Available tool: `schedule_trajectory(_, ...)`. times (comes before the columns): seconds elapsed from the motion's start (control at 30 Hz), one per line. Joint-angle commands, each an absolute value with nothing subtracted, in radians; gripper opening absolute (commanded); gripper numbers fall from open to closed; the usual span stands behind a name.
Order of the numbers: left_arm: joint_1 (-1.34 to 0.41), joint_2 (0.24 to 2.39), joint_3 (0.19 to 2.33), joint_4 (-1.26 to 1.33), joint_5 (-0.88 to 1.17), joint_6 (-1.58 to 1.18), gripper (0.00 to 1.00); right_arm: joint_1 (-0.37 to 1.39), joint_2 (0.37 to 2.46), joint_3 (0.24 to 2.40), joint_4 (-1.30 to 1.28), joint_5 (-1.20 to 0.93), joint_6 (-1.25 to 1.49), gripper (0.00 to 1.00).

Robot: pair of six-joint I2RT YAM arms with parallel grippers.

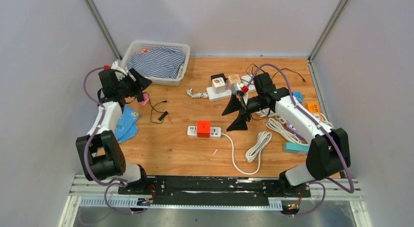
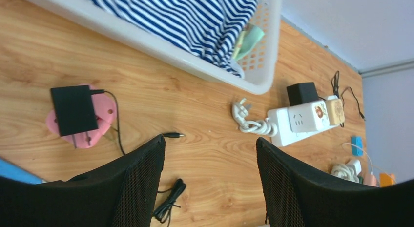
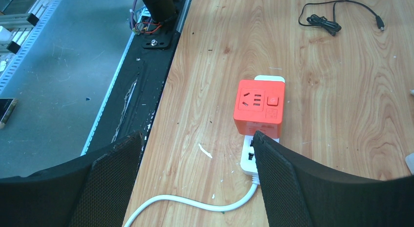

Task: Pull the plug off the socket
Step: Place the plug at the center of the board, then remove the plug from the socket.

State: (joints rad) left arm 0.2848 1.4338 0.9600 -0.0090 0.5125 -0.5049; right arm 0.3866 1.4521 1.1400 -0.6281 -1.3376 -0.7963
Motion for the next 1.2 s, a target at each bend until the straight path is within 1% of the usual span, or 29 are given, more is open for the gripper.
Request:
schedule_trajectory(0.0,0.244,1.377,0.945,-0.005,0.523,-0.468,0.7,0.389,1.457,1.137,-0.633,-1.333,-0.803,0.85)
schedule_trajectory(0.4,0.094,1.221,0.941,-0.004,0.527,-0.392,0.7,0.39,1.479,1.135,-0.634,-1.313,-0.807,0.85)
schedule_trajectory(0.83,-0.142,0.936,0.907,-0.004,0.498,-0.201,0.7,0.39,1.53,1.141,-0.632,-1.276,-0.789,0.84)
schedule_trajectory(1.0,-0.178,0.802,0.835,0.094,0.522,-0.171,0.7,0.39,1.542,1.143,-0.621,-1.243,-0.771,0.83)
schedule_trajectory(1.03,-0.182,0.784,0.824,0.106,0.533,-0.173,0.73,0.39,1.544,1.143,-0.613,-1.231,-0.758,0.82)
schedule_trajectory(1.07,-0.183,0.771,0.813,0.119,0.541,-0.176,0.8,0.389,1.545,1.143,-0.606,-1.217,-0.747,0.82)
schedule_trajectory(1.1,-0.184,0.766,0.798,0.13,0.539,-0.181,0.92,0.39,1.545,1.142,-0.598,-1.207,-0.737,0.81)
schedule_trajectory(1.13,-0.184,0.769,0.781,0.154,0.536,-0.203,0.99,0.39,1.546,1.14,-0.588,-1.196,-0.725,0.81)
schedule_trajectory(1.17,-0.185,0.778,0.762,0.181,0.531,-0.226,1.0,0.39,1.548,1.137,-0.573,-1.181,-0.707,0.8)
